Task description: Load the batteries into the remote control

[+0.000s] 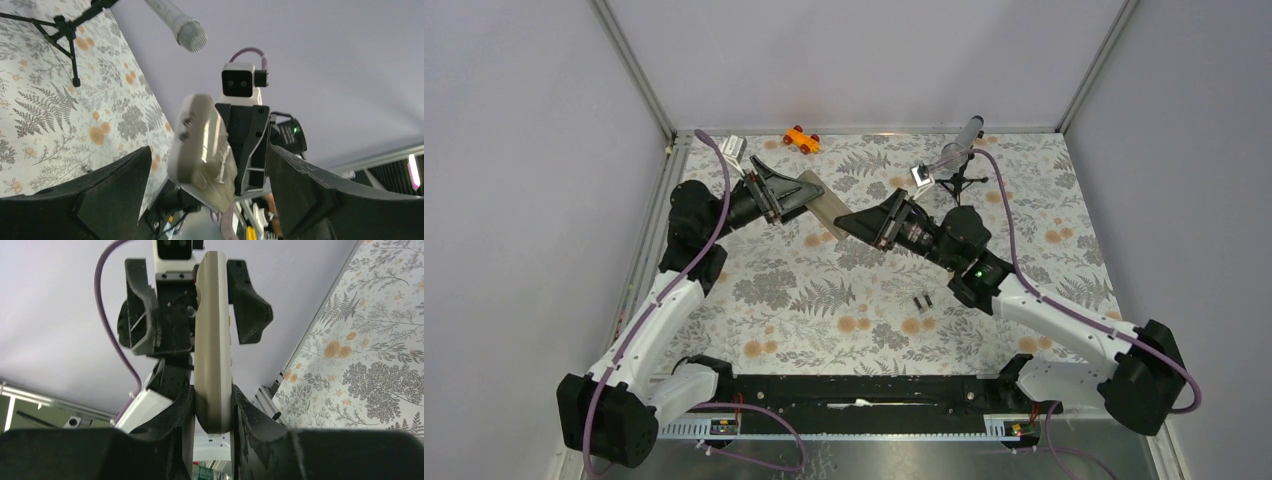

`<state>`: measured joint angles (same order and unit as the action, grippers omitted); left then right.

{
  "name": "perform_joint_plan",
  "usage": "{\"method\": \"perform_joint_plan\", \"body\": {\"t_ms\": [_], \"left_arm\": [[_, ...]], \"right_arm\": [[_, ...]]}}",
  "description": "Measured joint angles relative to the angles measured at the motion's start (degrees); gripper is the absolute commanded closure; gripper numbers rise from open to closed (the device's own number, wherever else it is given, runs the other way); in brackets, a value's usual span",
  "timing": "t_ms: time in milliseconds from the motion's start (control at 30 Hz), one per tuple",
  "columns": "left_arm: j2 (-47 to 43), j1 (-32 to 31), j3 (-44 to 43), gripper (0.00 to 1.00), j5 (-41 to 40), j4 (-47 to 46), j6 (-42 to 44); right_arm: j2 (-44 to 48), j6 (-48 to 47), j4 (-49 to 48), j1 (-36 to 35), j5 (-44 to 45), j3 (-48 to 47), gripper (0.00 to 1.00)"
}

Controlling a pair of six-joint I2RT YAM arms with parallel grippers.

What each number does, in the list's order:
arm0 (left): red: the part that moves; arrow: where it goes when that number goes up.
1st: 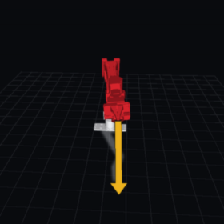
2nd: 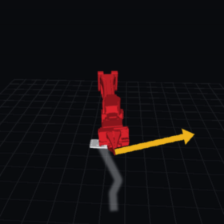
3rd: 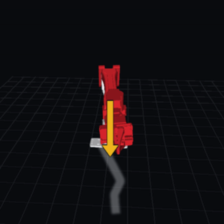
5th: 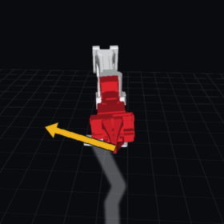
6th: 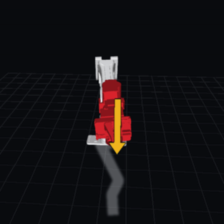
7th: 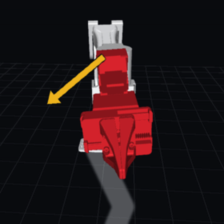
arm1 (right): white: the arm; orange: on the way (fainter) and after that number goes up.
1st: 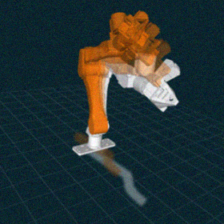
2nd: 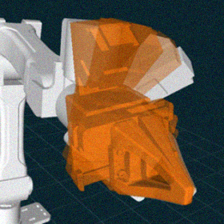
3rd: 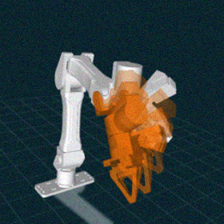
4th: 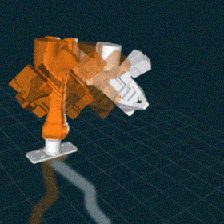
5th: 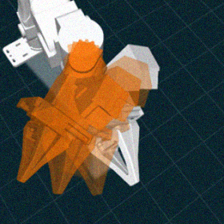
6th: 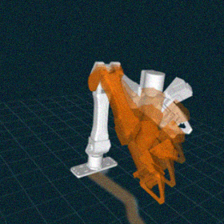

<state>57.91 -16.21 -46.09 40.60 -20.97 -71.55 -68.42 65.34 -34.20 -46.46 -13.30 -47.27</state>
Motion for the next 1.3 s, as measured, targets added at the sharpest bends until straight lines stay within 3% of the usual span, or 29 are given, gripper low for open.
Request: {"method": "perform_joint_plan", "body": {"t_ms": [200,333,467,567,667,733,833,967,1133,1200,1233,1267,1300], "left_arm": [[3.34,2.69,-6.86,0.13,15.21,6.25,6.16],[3.85,3.19,-7.26,0.23,22.99,3.78,4.07],[3.65,3.23,-7.26,0.39,27.41,-0.85,1.07],[3.45,3.21,-7.23,0.44,29.18,-1.99,-0.07],[3.19,3.23,-7.21,0.45,29.97,-3.06,-0.59],[3.04,3.23,-7.21,0.35,30.29,-3.56,-0.96],[3.02,3.23,-7.21,0.30,30.49,-4.35,-1.38],[3.08,3.28,-7.21,0.55,30.60,-4.31,-1.95],[3.30,3.32,-7.21,0.61,30.69,-4.15,-1.90],[3.32,3.32,-7.21,0.73,30.75,-4.09,-1.79],[3.32,3.32,-7.21,0.81,30.77,-3.93,-1.73],[3.34,3.37,-7.21,0.91,30.77,-3.76,-1.46],[3.39,3.43,-7.21,1.00,30.91,-3.48,-1.38]], "right_arm": [[4.79,-4.02,4.37,0.72,-5.22,-0.92,1.00],[4.96,-5.55,7.82,2.69,-10.58,-3.08,0.99],[4.94,-5.55,9.84,5.53,-15.56,-3.37,0.99],[4.92,-5.42,10.08,7.39,-19.54,-4.00,0.98],[4.48,-5.57,10.84,8.63,-23.17,-5.46,0.98],[3.65,-5.64,11.28,9.09,-25.51,-6.51,0.98],[1.79,-6.84,13.77,9.25,-28.46,-8.57,0.98],[0.76,-8.61,15.98,9.35,-30.86,-10.10,0.98],[0.83,-9.46,15.96,9.40,-32.09,-10.84,0.98],[0.83,-9.57,16.00,9.40,-32.35,-10.84,0.98],[0.83,-9.62,15.98,9.40,-32.50,-10.84,0.94],[0.85,-9.64,15.93,9.42,-32.74,-10.86,0.84],[0.90,-9.86,15.98,9.42,-32.68,-10.95,0.66]]}}
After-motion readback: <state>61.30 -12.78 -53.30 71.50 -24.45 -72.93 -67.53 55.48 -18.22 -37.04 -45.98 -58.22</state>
